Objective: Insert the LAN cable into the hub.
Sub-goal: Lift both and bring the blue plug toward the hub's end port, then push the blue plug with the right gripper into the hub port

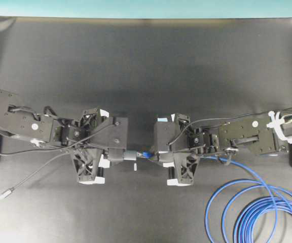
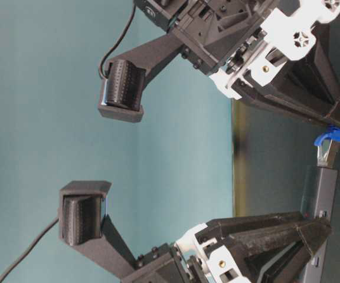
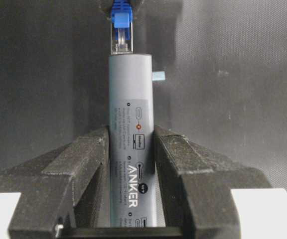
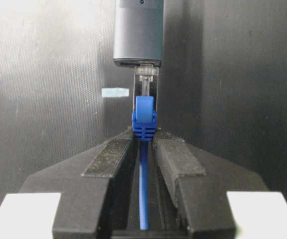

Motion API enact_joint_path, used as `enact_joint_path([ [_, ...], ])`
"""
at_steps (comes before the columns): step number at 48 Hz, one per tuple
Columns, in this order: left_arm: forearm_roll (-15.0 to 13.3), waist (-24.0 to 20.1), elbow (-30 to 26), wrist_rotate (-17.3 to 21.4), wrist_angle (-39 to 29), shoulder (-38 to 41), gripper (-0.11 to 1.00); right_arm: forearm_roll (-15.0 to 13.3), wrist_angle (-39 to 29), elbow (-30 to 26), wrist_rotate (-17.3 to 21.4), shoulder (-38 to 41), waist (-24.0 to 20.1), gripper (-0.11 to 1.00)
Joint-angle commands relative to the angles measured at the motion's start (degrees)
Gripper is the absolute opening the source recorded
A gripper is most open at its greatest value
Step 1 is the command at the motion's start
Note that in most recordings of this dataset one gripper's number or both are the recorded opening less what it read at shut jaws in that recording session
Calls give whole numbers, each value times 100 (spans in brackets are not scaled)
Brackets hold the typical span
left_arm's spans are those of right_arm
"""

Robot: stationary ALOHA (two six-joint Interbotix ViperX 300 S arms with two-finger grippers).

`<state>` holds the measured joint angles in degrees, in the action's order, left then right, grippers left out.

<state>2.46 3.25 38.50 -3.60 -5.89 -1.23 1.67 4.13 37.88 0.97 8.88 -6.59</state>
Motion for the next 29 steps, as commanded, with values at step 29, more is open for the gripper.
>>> enact_joint_path([
  [29, 26, -193, -650, 281, -439, 237, 28, -9, 26, -352, -79, -79, -35, 11],
])
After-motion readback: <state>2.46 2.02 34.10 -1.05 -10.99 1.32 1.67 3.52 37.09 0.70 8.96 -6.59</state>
